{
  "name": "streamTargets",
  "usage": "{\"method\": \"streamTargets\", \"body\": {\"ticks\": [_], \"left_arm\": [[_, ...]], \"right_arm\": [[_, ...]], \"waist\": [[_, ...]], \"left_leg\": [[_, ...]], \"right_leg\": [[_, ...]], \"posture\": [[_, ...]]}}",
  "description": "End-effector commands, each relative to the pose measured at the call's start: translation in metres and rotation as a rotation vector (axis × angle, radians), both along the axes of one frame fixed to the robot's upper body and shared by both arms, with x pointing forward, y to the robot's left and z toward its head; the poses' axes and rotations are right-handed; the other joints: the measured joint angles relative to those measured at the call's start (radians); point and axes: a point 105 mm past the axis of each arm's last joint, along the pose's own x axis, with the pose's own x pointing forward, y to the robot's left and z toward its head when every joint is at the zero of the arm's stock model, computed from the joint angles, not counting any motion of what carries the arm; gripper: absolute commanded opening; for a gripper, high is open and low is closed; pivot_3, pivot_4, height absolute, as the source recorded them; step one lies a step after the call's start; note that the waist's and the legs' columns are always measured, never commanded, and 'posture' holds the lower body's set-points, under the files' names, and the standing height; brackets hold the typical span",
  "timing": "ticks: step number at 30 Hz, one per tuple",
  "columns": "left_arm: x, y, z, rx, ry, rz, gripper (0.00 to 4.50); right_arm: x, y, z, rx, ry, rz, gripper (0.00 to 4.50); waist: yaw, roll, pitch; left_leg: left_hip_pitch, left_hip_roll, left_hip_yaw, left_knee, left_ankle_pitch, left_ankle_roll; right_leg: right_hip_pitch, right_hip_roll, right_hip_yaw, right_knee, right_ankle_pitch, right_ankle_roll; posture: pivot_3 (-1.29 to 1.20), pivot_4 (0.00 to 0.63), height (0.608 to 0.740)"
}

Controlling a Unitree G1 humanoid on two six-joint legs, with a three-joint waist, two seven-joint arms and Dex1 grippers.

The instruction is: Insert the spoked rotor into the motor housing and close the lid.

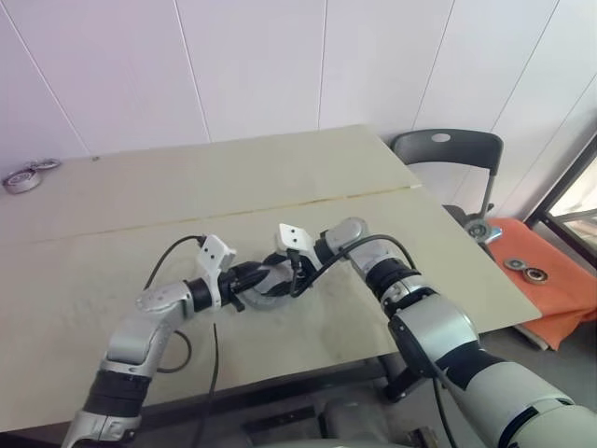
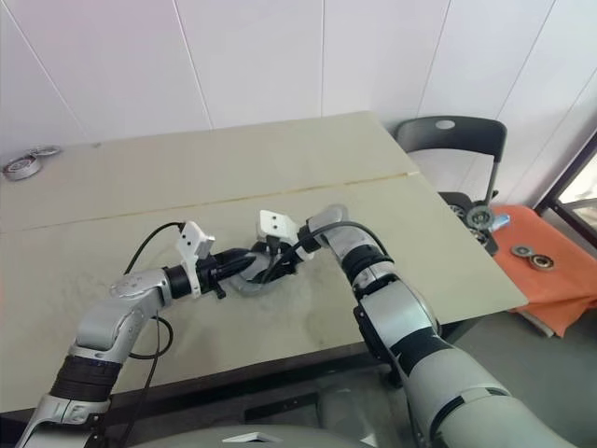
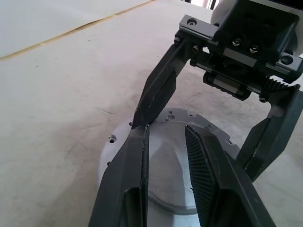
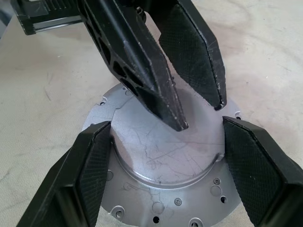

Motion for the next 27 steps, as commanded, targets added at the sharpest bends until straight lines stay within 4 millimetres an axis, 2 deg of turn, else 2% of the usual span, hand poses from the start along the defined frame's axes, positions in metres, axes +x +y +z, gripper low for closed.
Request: {"method": "streamTargets", "body": {"ticks": [1,5,9,11,18,27], "left_arm": [[0.006,0.0,0.012,-0.011,-0.05,0.014,1.27],[0.013,0.001,0.001,0.005,-0.024,0.06,1.27],[0.017,0.0,-0.031,0.076,0.062,0.103,1.27],[0.014,-0.004,-0.039,0.082,0.087,0.09,1.27],[0.007,-0.01,-0.039,0.061,0.097,0.049,1.27],[-0.017,-0.014,-0.046,0.077,0.17,-0.054,1.27]], "right_arm": [[-0.013,-0.013,-0.039,-0.149,0.07,-0.008,3.26],[-0.013,-0.014,-0.039,-0.149,0.069,-0.012,3.26],[-0.013,-0.014,-0.04,-0.149,0.07,-0.016,3.26],[-0.013,-0.014,-0.04,-0.149,0.069,-0.017,3.26],[-0.013,-0.014,-0.04,-0.146,0.067,-0.023,3.26],[-0.011,-0.011,-0.037,-0.135,0.075,-0.037,3.26]], "waist": [[0.0,0.0,0.0],[0.0,0.0,0.0],[0.001,0.0,-0.005],[0.001,0.003,-0.009],[0.001,0.005,-0.012],[-0.002,0.006,-0.012]], "left_leg": [[0.0,0.0,0.0,0.0,0.0,0.0],[0.0,0.0,0.0,0.0,0.0,0.0],[0.001,0.0,0.0,0.0,0.0,0.0],[0.002,0.0,0.0,0.0,0.0,0.0],[0.003,-0.001,0.0,0.0,0.0,0.0],[0.003,-0.001,0.0,-0.001,0.0,-0.001]], "right_leg": [[0.0,0.0,0.0,0.0,0.0,0.0],[0.0,0.0,0.0,0.0,0.0,0.0],[0.001,0.0,0.0,0.0,0.0,0.0],[0.003,0.0,0.0,-0.001,0.0,0.0],[0.005,-0.001,0.0,-0.003,0.0,0.0],[0.005,-0.001,0.0,-0.005,0.0,0.0]], "posture": [[0.0,0.0,0.74],[0.0,0.0,0.74],[0.0,0.0,0.74],[0.0,0.0,0.74],[0.0,0.0,0.74],[0.0,0.0,0.74]]}}
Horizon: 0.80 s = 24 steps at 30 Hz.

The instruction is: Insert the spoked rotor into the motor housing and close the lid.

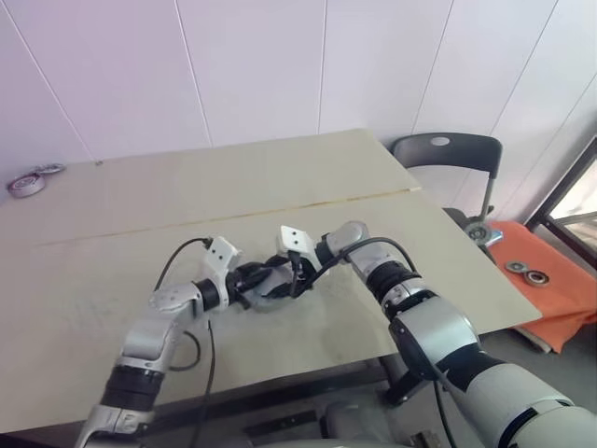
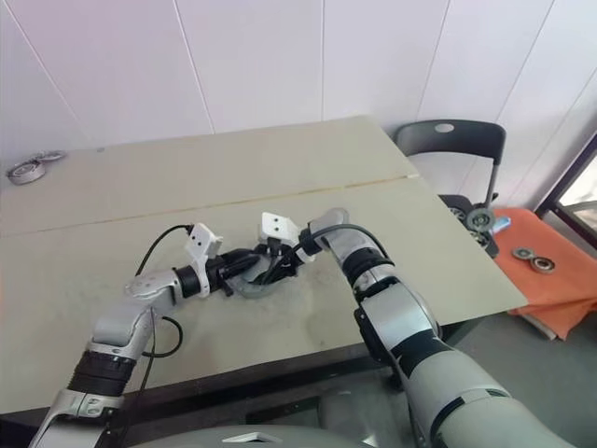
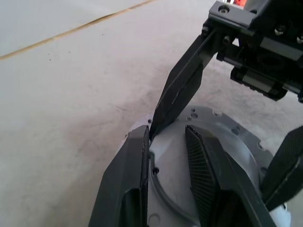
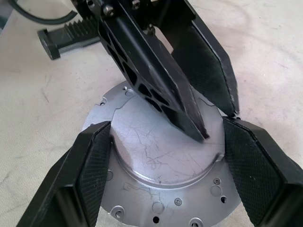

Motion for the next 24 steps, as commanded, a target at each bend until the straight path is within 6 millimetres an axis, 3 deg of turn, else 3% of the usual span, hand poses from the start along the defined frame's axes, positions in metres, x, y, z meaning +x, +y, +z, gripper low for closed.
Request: {"method": "streamTargets", "body": {"ticks": [1,13,24], "left_arm": [[-0.022,-0.012,-0.027,0.018,0.135,-0.084,1.27],[-0.022,-0.009,-0.032,0.046,0.155,-0.076,1.27],[-0.018,-0.008,-0.03,0.053,0.138,-0.075,1.27]], "right_arm": [[-0.01,-0.009,-0.032,-0.131,0.059,-0.012,3.26],[-0.01,-0.007,-0.03,-0.115,0.086,-0.034,3.26],[-0.006,0.001,-0.014,-0.022,0.095,-0.041,3.26]], "waist": [[0.0,0.001,0.0],[-0.001,0.004,-0.002],[0.001,0.004,-0.002]], "left_leg": [[0.0,0.0,0.0,0.0,0.0,0.0],[0.0,0.0,0.0,-0.002,0.0,0.0],[-0.002,0.0,0.0,-0.003,0.0,0.0]], "right_leg": [[0.0,0.0,0.0,0.0,0.0,0.0],[0.0,0.0,0.0,-0.004,0.0,0.0],[0.0,-0.001,-0.001,-0.006,0.0,0.0]], "posture": [[0.0,0.0,0.74],[0.0,0.0,0.74],[0.0,0.0,0.74]]}}
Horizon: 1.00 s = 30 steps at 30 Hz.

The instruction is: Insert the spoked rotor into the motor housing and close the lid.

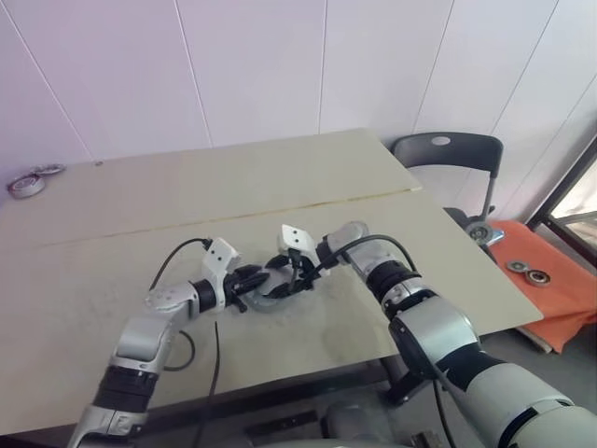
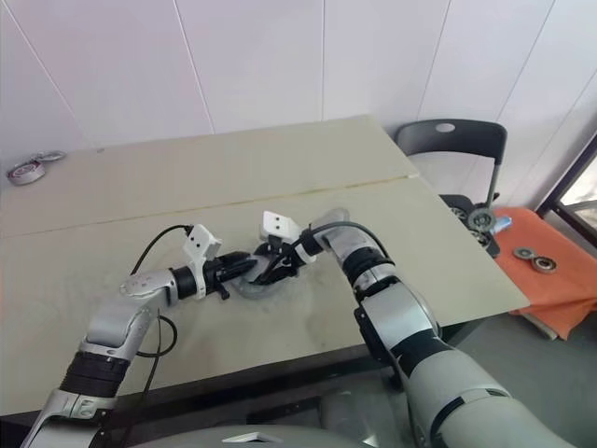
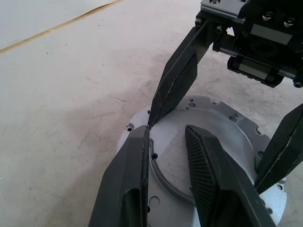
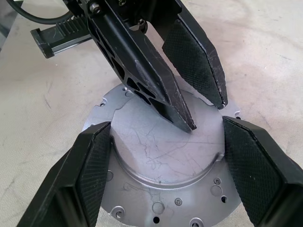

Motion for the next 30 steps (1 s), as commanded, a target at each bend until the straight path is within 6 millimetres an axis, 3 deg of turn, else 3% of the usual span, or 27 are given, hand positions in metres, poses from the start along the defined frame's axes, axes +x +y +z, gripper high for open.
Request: {"method": "streamTargets", "body": {"ticks": [1,3,5,7,17,30], "left_arm": [[-0.016,-0.009,-0.03,0.027,0.129,-0.054,1.27],[-0.016,-0.009,-0.029,0.025,0.127,-0.057,1.27],[-0.016,-0.009,-0.029,0.025,0.125,-0.057,1.23],[-0.015,-0.009,-0.029,0.026,0.124,-0.057,1.23],[-0.014,-0.009,-0.029,0.026,0.117,-0.051,1.23],[-0.013,-0.011,-0.03,0.026,0.115,-0.063,1.23]], "right_arm": [[-0.006,0.0,-0.015,-0.035,0.037,-0.016,3.26],[-0.006,-0.001,-0.016,-0.04,0.04,-0.015,3.26],[-0.007,-0.003,-0.018,-0.057,0.034,-0.003,4.0],[-0.008,-0.004,-0.019,-0.059,0.036,0.001,4.46],[-0.007,-0.005,-0.012,-0.053,0.075,0.002,4.46],[0.006,0.003,0.054,0.173,0.027,0.056,4.46]], "waist": [[0.0,0.0,0.0],[0.0,0.0,0.0],[0.001,0.0,0.0],[0.002,0.0,0.0],[0.028,0.001,0.001],[0.055,0.003,0.003]], "left_leg": [[0.0,0.0,0.0,0.0,0.0,0.0],[0.0,0.0,0.0,0.0,0.0,0.0],[0.0,0.0,0.0,0.0,0.0,0.0],[0.0,0.0,0.0,0.0,0.0,0.0],[-0.002,0.0,0.0,-0.002,-0.002,-0.002],[-0.017,-0.001,0.0,0.0,-0.002,-0.003]], "right_leg": [[0.0,0.0,0.0,0.0,0.0,0.0],[0.0,0.0,0.0,0.0,0.0,0.0],[0.0,0.0,0.0,0.0,0.0,0.0],[0.0,0.0,0.0,-0.001,0.0,0.0],[-0.001,-0.001,0.0,-0.003,-0.001,0.002],[-0.016,-0.001,-0.001,-0.002,0.0,0.007]], "posture": [[0.0,0.0,0.74],[0.0,0.0,0.74],[0.0,0.0,0.74],[0.0,0.0,0.74],[0.0,0.0,0.74],[0.0,0.0,0.74]]}}
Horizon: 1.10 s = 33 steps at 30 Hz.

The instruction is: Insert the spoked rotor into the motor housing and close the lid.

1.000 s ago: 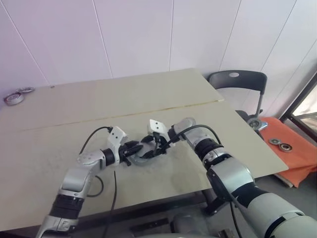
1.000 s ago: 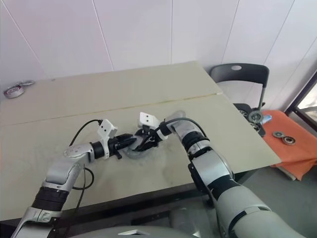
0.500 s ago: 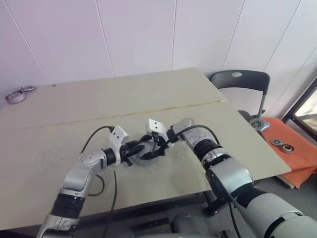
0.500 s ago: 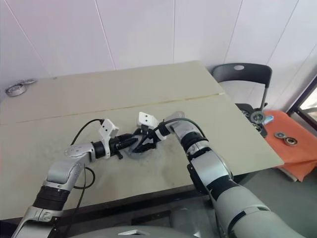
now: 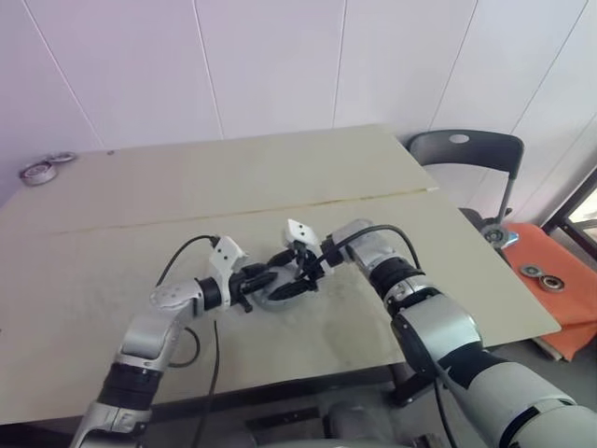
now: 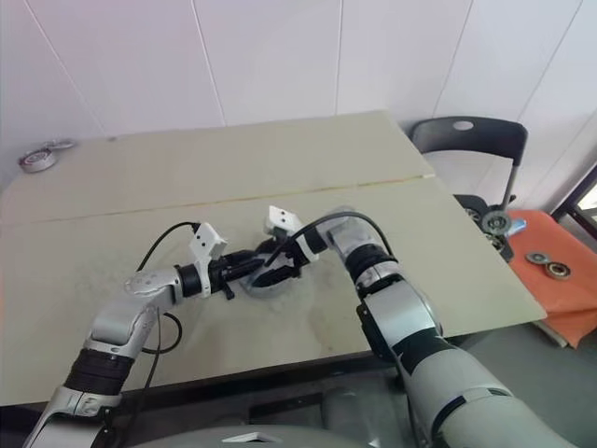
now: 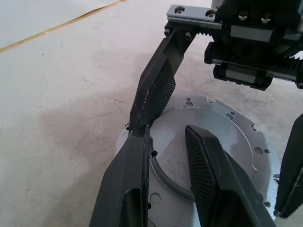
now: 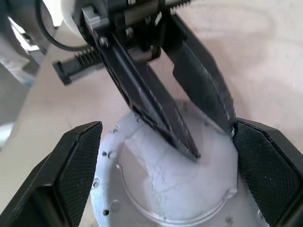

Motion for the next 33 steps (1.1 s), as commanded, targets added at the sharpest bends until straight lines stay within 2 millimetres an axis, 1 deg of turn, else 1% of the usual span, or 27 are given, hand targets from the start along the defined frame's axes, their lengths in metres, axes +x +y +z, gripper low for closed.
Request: {"method": "streamTargets", "body": {"ticks": [1,6,9,12,13,16,21,24,26,29,33], "left_arm": [[-0.011,0.002,-0.034,0.057,0.131,0.001,1.23],[-0.011,0.001,-0.034,0.056,0.128,-0.003,1.23],[-0.011,0.002,-0.035,0.058,0.128,0.0,1.23],[-0.011,0.001,-0.036,0.056,0.129,0.0,1.23],[-0.01,0.0,-0.036,0.056,0.129,0.001,1.23],[-0.01,0.0,-0.037,0.054,0.127,0.0,1.23],[-0.01,0.0,-0.037,0.053,0.125,0.0,1.23],[-0.01,0.001,-0.037,0.055,0.125,0.002,1.23],[-0.01,0.002,-0.037,0.057,0.125,0.003,1.23],[-0.009,0.003,-0.037,0.059,0.126,0.005,1.23],[-0.009,0.003,-0.037,0.061,0.124,0.008,1.23]], "right_arm": [[0.008,0.009,0.036,0.091,-0.08,0.016,4.46],[0.02,0.001,0.047,0.108,-0.074,-0.066,4.46],[0.031,-0.006,0.054,0.125,-0.049,-0.158,4.46],[0.034,-0.012,0.056,0.127,-0.025,-0.198,4.46],[0.036,-0.016,0.057,0.126,0.003,-0.217,4.46],[0.041,-0.033,0.06,0.124,0.174,-0.316,4.46],[0.029,-0.053,0.052,0.095,0.447,-0.362,4.46],[0.019,-0.064,0.048,0.096,0.659,-0.407,4.46],[0.011,-0.071,0.04,0.054,0.779,-0.436,4.46],[-0.003,-0.084,0.023,-0.026,0.868,-0.456,4.46],[-0.012,-0.103,0.001,-0.123,0.88,-0.504,4.46]], "waist": [[0.002,0.0,0.0],[0.003,0.0,0.0],[0.003,0.0,0.0],[0.003,0.0,0.0],[0.003,0.0,0.0],[0.009,0.0,0.0],[0.026,0.0,0.0],[0.027,0.0,0.0],[0.029,0.0,0.0],[0.03,0.0,0.0],[0.03,0.0,0.0]], "left_leg": [[0.0,0.0,0.0,0.0,0.0,0.0],[0.0,0.0,0.0,0.0,0.0,0.0],[0.0,0.0,0.0,0.0,0.0,0.0],[0.0,0.0,0.0,0.0,0.0,0.0],[0.0,0.0,0.0,0.0,0.0,0.0],[0.0,0.0,0.0,0.0,0.0,0.0],[0.0,0.0,0.0,0.001,0.0,0.0],[-0.001,0.0,0.0,0.001,0.0,0.0],[-0.001,0.0,0.0,0.001,0.0,0.0],[-0.001,0.0,0.0,0.002,0.0,0.0],[-0.002,0.0,0.0,0.003,0.0,0.0]], "right_leg": [[0.0,0.0,0.0,0.0,0.0,0.0],[0.0,0.0,0.0,0.0,0.0,0.0],[0.0,0.0,0.0,0.0,0.0,0.0],[0.0,0.0,0.0,0.0,0.0,-0.001],[0.0,0.0,0.0,0.0,-0.001,-0.001],[0.001,0.0,0.0,0.0,-0.001,-0.001],[0.0,0.0,0.0,0.0,-0.002,-0.003],[0.0,0.0,0.0,0.0,-0.002,-0.003],[0.0,0.0,0.0,0.0,-0.002,-0.003],[0.0,0.0,0.0,0.0,-0.002,-0.003],[0.0,0.0,0.0,0.0,-0.002,-0.002]], "posture": [[0.0,0.0,0.74],[0.0,0.0,0.74],[0.0,0.0,0.74],[0.0,0.0,0.74],[0.0,0.0,0.74],[0.0,0.0,0.74],[0.0,0.0,0.74],[0.0,0.0,0.74],[0.0,0.0,0.74],[0.0,0.0,0.74],[0.0,0.0,0.74]]}}
